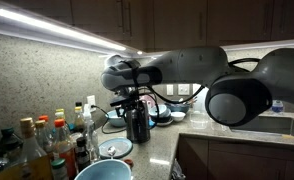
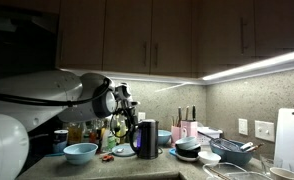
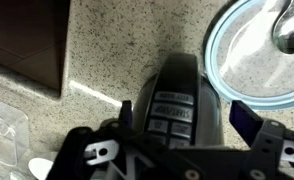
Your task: Turn off the black electric kettle then open the lid
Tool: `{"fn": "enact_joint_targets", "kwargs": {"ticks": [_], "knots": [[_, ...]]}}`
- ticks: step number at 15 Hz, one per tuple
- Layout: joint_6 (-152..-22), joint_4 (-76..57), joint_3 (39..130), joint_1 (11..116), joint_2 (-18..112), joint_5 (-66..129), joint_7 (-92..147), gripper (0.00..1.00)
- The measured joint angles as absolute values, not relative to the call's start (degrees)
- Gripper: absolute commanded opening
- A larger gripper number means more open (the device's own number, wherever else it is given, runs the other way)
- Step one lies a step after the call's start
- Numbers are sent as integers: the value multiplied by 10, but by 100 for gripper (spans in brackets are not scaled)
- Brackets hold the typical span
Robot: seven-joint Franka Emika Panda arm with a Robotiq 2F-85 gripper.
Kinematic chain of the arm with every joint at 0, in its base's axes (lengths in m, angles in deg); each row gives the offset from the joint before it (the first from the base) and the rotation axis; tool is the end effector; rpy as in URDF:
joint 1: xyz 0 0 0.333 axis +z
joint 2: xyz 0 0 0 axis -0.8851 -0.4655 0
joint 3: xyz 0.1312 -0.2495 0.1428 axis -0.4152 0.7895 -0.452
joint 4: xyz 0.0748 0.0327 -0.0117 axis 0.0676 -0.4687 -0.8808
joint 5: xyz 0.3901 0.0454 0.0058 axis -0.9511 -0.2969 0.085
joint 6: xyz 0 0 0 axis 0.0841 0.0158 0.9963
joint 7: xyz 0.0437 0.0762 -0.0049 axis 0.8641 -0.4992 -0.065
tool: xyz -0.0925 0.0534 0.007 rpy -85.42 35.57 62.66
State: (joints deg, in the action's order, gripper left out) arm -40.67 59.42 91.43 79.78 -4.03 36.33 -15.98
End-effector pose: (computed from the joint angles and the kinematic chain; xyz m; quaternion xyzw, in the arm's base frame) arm 0.7719 0.1717 0.3542 0.9413 -0.3003 0.0601 0.1422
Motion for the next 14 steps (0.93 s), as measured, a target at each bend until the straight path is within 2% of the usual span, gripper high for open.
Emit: {"fn": "enact_joint_targets", "kwargs": {"ticks": [9, 14], "knots": [[-389, 631, 976, 867, -24, 444, -237, 100], [-298, 632, 991, 880, 7, 490, -248, 100]]}}
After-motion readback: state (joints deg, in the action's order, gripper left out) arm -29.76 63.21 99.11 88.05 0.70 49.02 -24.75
